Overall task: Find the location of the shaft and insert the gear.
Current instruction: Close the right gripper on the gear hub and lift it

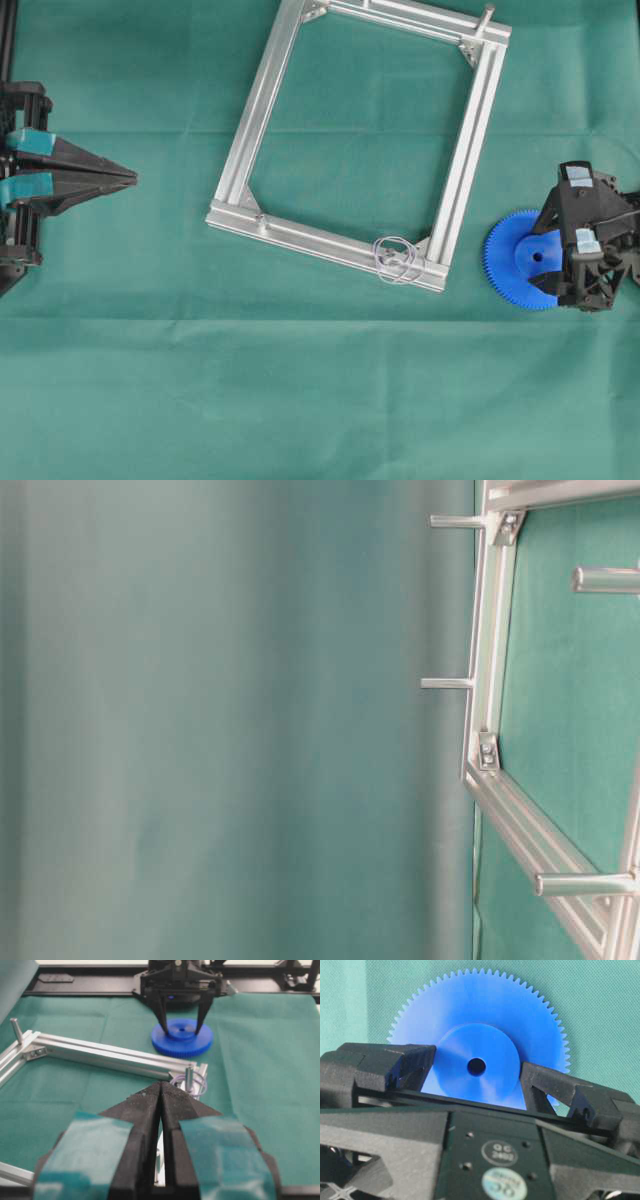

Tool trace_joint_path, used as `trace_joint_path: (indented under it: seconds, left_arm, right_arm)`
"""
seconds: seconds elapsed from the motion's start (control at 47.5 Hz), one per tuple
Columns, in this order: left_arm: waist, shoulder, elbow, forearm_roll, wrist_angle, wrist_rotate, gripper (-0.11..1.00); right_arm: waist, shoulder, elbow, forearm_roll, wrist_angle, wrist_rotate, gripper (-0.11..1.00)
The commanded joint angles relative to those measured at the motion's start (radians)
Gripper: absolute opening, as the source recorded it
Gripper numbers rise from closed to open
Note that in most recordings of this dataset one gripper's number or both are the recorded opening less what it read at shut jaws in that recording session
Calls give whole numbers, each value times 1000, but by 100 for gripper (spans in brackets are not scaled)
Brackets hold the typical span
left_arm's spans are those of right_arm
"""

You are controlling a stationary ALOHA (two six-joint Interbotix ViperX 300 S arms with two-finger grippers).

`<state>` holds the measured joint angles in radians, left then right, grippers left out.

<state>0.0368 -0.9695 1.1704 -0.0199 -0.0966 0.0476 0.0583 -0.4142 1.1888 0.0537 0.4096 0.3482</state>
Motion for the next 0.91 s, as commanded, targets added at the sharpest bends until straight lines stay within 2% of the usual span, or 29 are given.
trace_joint_path:
  seconds: [0.0,0.232,0.379,0.884]
  left_arm:
    - [3,5,-12,-2,-2,0,2]
    - [3,5,-12,-2,0,0,2]
    - [3,5,-12,-2,0,0,2]
    - [3,6,-14,-2,0,2,2]
  right_arm:
    - [0,6,-6,3,-2,3,91]
    - [0,14,-6,2,14,41,88]
    - [2,14,-9,-2,34,63,69]
    - [0,-2,-20,-2,46,66,69]
